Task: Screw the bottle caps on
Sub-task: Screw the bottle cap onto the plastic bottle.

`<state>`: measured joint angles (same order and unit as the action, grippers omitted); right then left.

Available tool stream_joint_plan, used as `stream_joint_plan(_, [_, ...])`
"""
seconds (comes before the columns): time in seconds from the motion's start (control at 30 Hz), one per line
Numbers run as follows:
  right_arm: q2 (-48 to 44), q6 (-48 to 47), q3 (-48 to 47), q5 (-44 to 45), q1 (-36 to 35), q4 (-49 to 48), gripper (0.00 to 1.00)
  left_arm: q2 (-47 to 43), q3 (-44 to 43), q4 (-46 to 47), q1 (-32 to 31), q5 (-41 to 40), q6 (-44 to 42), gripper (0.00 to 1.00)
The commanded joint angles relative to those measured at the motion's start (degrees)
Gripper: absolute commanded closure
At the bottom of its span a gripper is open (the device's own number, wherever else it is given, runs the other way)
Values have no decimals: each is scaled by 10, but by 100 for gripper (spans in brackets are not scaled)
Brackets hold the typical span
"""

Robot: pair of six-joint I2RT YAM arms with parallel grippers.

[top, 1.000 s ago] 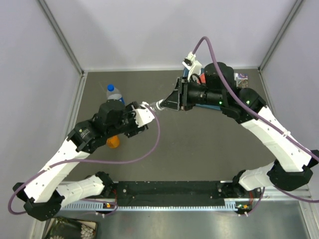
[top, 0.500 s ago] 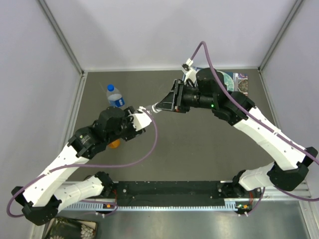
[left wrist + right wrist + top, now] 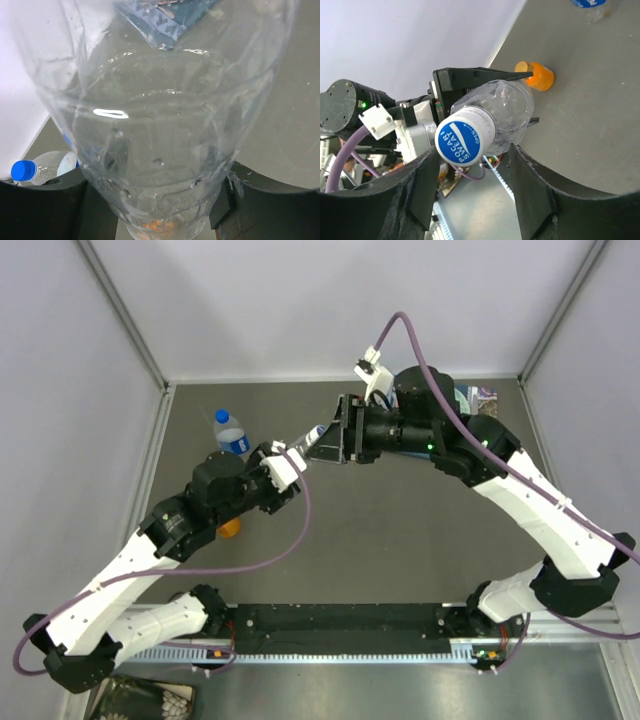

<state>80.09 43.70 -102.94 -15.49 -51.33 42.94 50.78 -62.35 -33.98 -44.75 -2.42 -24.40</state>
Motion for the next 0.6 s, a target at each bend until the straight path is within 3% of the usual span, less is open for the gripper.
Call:
stream_joint_plan(0.0, [8,-87,-74,6,-11,43,41,-15,12,77,-3,3,60,95])
stream_joint_plan(0.17, [-40,-202,-96,18,-11,71,40,-18,2,91,3,13,119,97])
stream_joint_plan(0.37, [-121,-400,-32,-71,-6,40,14,-14,-37,122,14,107,175,95])
stream_joint_plan(0.43, [-123,-433,-31,-180,25,29,12,-13,-44,134,14,177,177,92])
stream_joint_plan(0.47, [-118,-451,-38,-223,79,22,12,-10,-58,132,13,198,182,92])
stream_joint_plan(0.5, [-102,-451,-63,-327,105,16,12,-7,-67,128,15,215,187,92])
stream_joint_plan(0.57, [-83,-454,-88,-448,172,-3,10,-1,-84,116,18,292,190,93])
